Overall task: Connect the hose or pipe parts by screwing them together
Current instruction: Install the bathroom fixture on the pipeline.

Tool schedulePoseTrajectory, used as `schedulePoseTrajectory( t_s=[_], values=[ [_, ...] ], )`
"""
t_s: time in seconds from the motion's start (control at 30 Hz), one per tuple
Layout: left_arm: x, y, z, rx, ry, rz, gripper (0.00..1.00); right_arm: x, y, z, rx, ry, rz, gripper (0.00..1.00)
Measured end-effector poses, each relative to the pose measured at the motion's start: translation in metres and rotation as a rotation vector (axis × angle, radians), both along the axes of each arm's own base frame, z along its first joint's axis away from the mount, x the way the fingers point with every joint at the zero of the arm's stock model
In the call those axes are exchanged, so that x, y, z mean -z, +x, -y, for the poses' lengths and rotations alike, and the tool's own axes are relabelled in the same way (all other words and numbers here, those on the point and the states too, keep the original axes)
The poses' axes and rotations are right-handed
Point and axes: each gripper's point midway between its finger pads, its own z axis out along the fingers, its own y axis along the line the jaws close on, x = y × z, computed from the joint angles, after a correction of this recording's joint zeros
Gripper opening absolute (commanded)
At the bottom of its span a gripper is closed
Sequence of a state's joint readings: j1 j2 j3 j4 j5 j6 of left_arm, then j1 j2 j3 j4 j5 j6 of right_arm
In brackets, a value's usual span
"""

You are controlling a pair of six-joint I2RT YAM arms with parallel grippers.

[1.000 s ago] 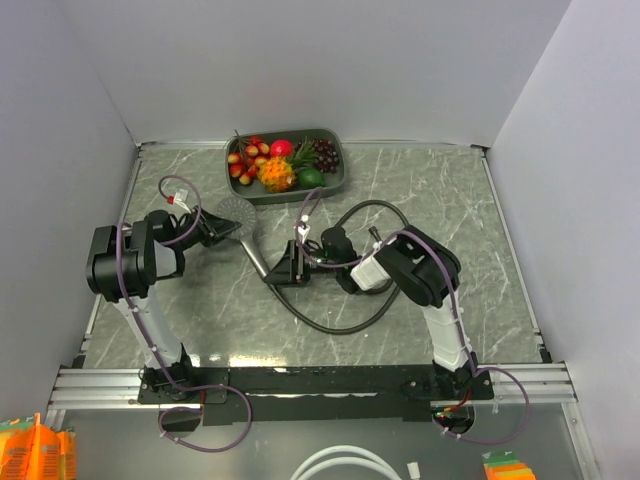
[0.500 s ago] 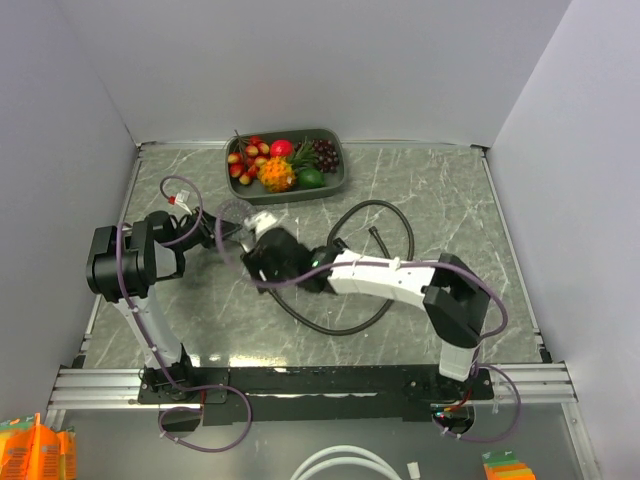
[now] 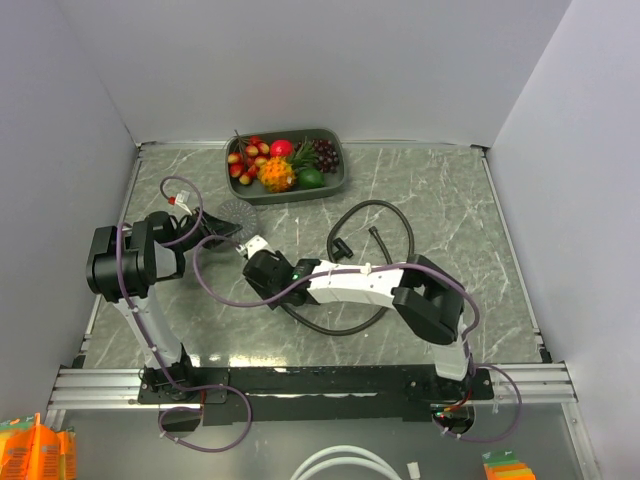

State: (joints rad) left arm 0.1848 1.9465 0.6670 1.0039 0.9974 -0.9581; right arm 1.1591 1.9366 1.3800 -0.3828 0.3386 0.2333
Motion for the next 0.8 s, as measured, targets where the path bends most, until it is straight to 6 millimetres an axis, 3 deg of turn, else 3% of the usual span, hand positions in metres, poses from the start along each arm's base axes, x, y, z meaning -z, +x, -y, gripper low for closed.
schedulePoseTrajectory(
  t_s=[0.23,0.43,0.67,0.8],
  values=[
    [0.0,0.0,0.0,0.001,0.002,0.002,0.01,0.009,0.005,-0.016,-0.006,0.009,-0.007,0.54],
    [0.0,0.0,0.0,0.001,0.002,0.002,0.01,0.019,0.005,-0.023,-0.012,0.013,-0.024,0.4],
    [0.001,0.001,-0.001,-0.004,0.011,0.01,0.01,0.028,0.007,-0.022,0.015,0.016,-0.045,0.16],
    [0.001,0.002,-0.003,-0.012,0.015,0.012,0.01,0.028,0.01,-0.022,0.016,0.037,-0.066,0.13]
  ],
)
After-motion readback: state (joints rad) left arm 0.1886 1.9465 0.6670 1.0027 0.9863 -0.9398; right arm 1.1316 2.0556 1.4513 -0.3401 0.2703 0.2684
